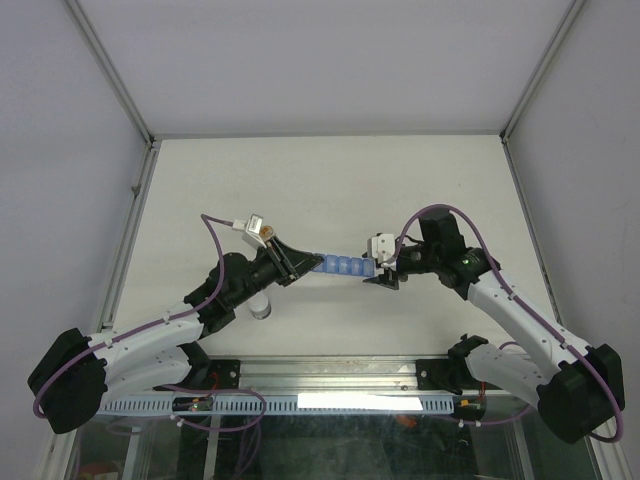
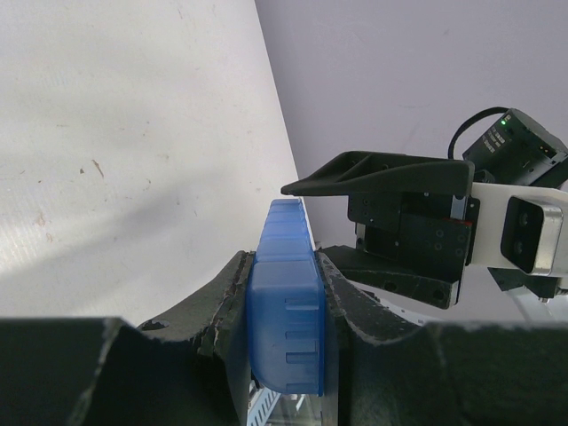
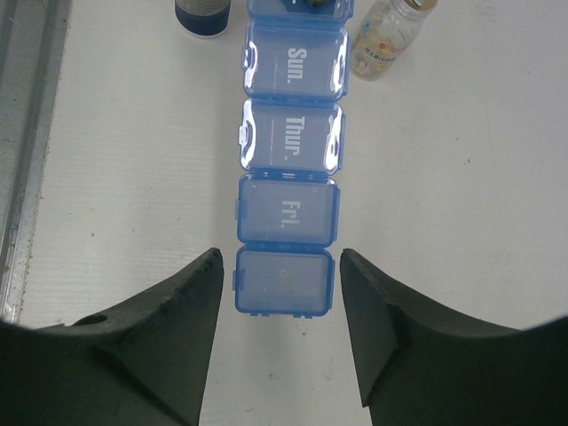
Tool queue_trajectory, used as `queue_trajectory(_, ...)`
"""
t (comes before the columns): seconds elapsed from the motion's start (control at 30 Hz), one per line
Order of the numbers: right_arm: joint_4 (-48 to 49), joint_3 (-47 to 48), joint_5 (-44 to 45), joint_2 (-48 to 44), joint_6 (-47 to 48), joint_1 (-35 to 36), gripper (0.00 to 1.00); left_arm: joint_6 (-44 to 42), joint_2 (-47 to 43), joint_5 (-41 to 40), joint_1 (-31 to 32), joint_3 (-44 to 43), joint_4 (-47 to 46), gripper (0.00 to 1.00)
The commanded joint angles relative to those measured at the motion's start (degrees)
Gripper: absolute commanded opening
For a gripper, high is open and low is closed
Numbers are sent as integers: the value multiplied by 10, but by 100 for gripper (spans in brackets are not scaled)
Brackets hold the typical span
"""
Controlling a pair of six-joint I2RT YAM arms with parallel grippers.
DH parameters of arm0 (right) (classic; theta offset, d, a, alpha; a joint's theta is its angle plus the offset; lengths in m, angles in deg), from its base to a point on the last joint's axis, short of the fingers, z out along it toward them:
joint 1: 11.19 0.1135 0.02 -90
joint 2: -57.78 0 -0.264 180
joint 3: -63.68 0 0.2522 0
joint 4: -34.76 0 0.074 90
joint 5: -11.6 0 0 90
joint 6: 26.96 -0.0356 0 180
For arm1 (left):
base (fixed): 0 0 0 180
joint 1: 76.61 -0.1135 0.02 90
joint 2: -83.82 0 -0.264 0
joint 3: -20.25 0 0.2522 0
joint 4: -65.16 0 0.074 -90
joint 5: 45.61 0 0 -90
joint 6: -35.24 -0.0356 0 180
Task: Sort the pills into containers
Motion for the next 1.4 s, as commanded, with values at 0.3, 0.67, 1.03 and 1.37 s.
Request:
queue_trajectory(0.3, -21, 22, 2, 0, -2, 3, 26, -22, -10, -2, 5, -19, -26, 0)
queue_trajectory(0.67, -129, 83, -91, 51, 1, -36, 23, -174, -5, -33, 5, -29, 31, 0)
queue_trajectory(1.03, -58, 81, -31, 32, -93, -78, 70, -179, -6, 13, 5, -30, 24, 0)
queue_trajectory(1.37, -109, 52, -118, 2, 15, -79, 95, -158, -13, 21, 5, -35, 22, 0)
